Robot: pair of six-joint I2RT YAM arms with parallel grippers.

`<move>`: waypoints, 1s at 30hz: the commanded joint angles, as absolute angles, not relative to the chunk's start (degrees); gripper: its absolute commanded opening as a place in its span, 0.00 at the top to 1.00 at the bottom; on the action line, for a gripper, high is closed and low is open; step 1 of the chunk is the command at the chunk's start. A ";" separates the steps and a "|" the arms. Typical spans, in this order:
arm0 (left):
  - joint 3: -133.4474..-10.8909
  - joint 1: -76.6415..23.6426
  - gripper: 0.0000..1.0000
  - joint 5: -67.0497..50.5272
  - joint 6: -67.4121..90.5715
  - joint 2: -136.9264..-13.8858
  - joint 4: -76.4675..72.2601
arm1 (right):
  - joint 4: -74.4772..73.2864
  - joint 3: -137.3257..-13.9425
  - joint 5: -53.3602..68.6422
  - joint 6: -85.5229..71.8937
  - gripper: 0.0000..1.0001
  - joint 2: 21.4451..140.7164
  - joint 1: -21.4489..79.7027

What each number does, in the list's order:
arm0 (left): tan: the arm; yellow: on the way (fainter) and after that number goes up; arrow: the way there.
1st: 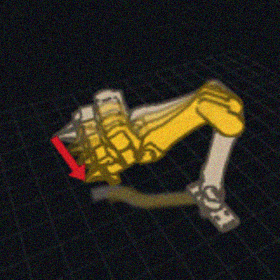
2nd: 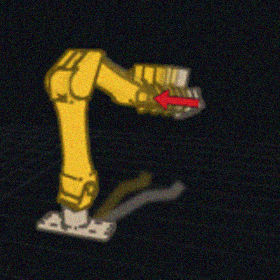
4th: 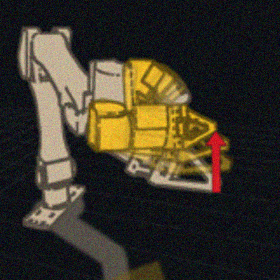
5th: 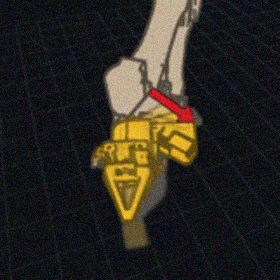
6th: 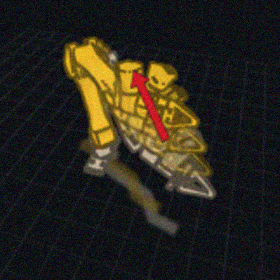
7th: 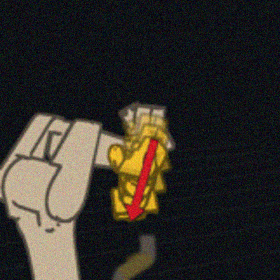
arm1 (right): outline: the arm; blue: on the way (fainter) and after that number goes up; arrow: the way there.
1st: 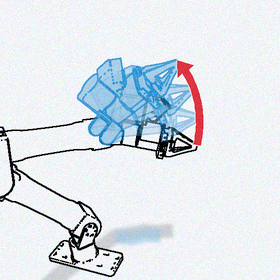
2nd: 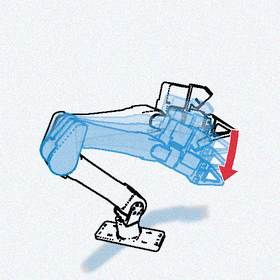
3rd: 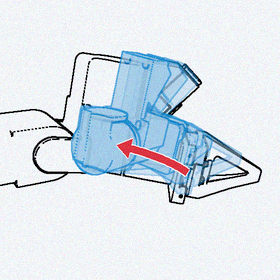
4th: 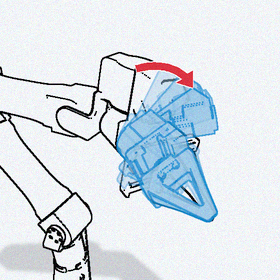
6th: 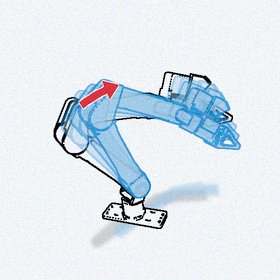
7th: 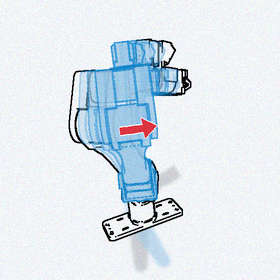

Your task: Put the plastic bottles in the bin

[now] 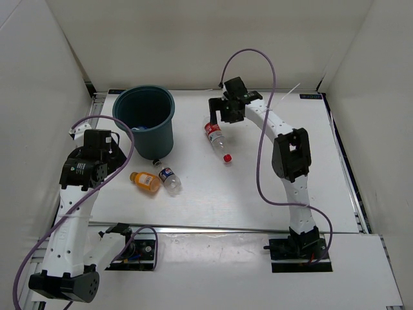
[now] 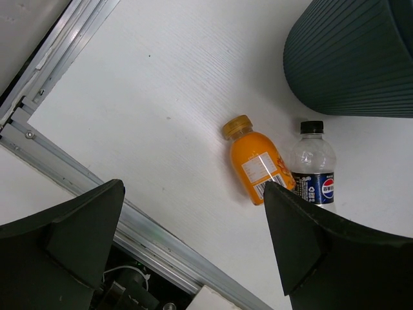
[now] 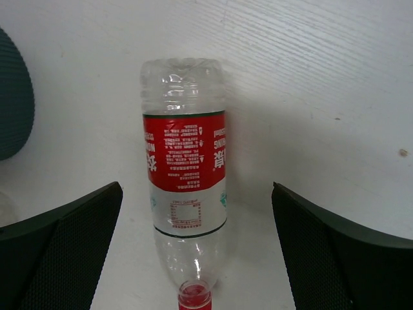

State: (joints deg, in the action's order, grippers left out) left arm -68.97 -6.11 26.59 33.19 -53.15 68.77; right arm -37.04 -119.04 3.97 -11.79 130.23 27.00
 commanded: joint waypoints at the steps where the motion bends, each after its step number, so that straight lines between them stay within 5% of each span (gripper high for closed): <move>1: -68.82 -5.89 0.00 27.60 32.17 -52.29 68.38 | -36.04 -118.48 8.87 -10.81 0.00 129.90 27.42; 15: -68.29 -5.89 0.00 28.65 32.17 -52.29 69.43 | -38.05 -117.33 14.32 -15.11 0.05 135.25 29.09; 21: -68.29 -5.89 0.00 28.65 32.17 -51.77 69.43 | -42.10 -119.63 14.85 -15.64 0.22 137.81 29.09; 30: -67.24 -5.89 0.00 28.13 32.17 -51.77 68.91 | -42.63 -123.65 13.71 -16.26 0.63 134.92 29.09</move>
